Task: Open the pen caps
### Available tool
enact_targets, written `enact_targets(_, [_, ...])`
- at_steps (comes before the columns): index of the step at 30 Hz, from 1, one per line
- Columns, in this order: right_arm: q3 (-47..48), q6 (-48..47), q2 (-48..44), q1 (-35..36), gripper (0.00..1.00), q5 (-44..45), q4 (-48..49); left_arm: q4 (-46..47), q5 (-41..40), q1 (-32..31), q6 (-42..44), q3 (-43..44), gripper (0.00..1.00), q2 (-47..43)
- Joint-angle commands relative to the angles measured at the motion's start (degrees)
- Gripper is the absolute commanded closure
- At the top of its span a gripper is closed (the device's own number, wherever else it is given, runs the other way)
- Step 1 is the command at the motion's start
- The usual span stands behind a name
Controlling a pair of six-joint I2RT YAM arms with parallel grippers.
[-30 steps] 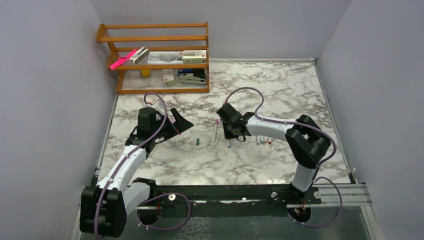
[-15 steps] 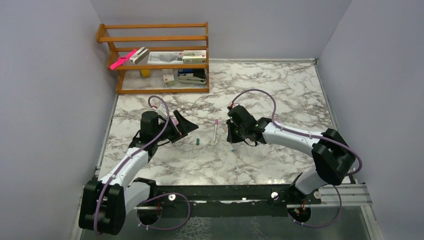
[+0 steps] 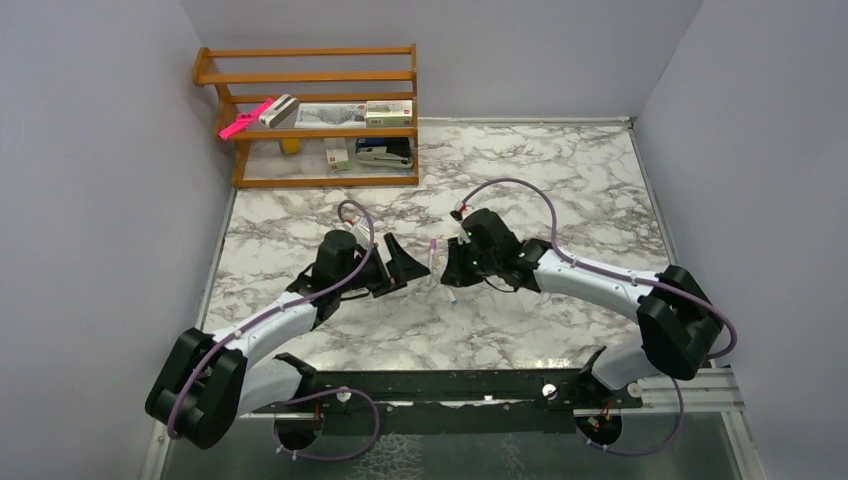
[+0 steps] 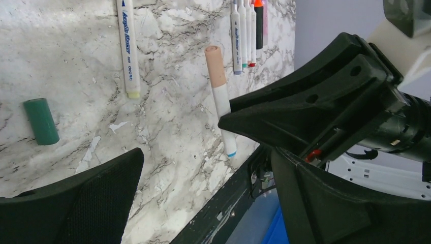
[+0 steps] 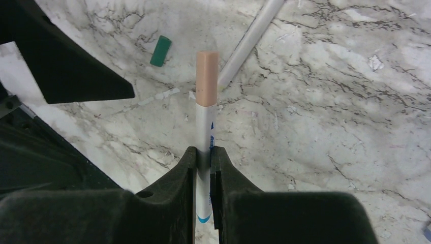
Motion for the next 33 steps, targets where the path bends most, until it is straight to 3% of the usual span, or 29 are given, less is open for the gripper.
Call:
enact_targets(1, [-1.7, 1.3, -2.8, 0.3, 0.99, -5.5, 4.7, 3.6, -5.5, -2.0, -1.9, 1.0, 0.01, 0.8])
enact_targets(9, [-7.4, 6.0, -5.0, 0.6, 0.99, -12.0, 12.6, 6.4, -10.6, -3.9, -4.9, 0.4, 0.01, 0.4])
enact_targets(24, [-12.0, 15.0, -6.6, 1.2, 0.99, -16.5, 24.2, 9.5, -13.8, -6.2, -6.9, 0.0, 0.01, 2.6])
enact_targets(27, [-13.1, 16.1, -6.2, 1.5, 0.99, -16.7, 25.8, 10.2, -14.5, -6.4, -7.8, -1.3, 0.05, 1.6])
enact_targets(33, [-12.1, 17.0, -5.3, 2.0, 0.99, -17.4, 26.9, 11.1, -14.3, -6.8, -8.3, -1.3, 0.21, 1.7])
